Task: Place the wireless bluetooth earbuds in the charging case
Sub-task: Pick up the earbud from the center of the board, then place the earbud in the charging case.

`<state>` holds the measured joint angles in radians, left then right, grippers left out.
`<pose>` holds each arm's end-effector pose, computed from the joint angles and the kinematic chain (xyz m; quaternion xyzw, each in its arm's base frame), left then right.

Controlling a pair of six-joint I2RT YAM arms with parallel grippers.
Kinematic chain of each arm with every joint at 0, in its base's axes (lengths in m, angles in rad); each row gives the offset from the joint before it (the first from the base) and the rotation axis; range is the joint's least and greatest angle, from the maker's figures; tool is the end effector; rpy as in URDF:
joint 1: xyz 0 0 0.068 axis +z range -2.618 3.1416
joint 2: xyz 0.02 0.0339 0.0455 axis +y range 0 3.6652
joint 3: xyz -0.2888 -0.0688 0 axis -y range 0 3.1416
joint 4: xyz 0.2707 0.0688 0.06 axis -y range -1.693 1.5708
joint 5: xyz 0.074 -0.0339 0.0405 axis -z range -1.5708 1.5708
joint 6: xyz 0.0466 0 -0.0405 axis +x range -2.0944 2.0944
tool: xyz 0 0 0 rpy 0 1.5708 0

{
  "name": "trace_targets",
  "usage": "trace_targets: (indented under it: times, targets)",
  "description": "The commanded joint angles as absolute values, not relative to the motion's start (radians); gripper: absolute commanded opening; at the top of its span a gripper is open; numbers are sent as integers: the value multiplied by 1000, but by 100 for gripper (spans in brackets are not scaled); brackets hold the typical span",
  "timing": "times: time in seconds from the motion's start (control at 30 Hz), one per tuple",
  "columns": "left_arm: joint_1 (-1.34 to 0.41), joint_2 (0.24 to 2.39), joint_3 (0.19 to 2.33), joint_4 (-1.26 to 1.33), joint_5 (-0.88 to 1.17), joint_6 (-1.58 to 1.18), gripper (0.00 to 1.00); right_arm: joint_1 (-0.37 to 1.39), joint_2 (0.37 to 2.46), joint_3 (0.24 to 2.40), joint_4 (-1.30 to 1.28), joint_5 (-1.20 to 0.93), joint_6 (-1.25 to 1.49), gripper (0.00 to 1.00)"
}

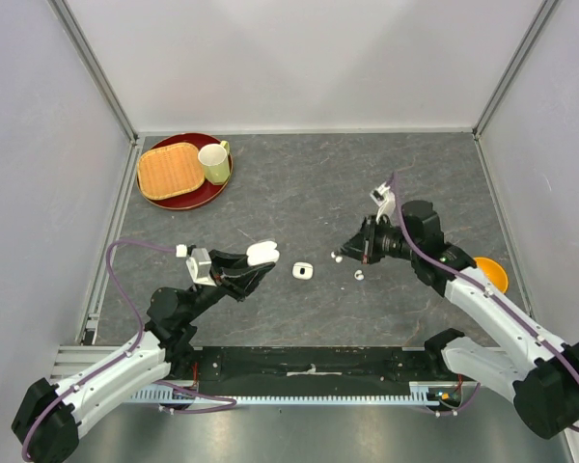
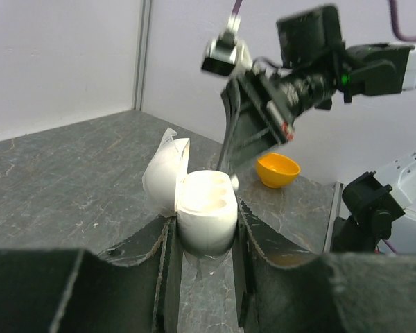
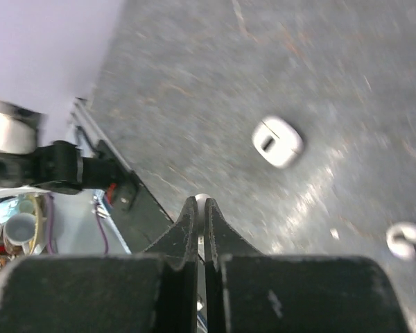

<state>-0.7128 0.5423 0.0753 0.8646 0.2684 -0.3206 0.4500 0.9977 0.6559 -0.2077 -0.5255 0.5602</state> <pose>0.1062 -0.1081 0.2403 0.2162 0.5163 -0.4721 0.6810 0.2024 0.1237 0.2623 -0.0804 0.8482 0.4267 0.3034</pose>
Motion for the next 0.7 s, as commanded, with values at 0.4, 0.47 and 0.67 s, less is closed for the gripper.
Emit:
trace_targets:
  times: [0.4, 0.47, 0.67]
  targets:
    - [-710, 630, 150, 913, 419, -322, 2, 593, 989, 959, 49, -848, 369, 0]
    - [-709, 658, 158, 934, 454, -328, 2, 632, 976, 960, 51, -844, 316, 0]
    - [-710, 722, 198, 971, 575, -330, 2, 724, 974, 960, 66, -808, 201, 0]
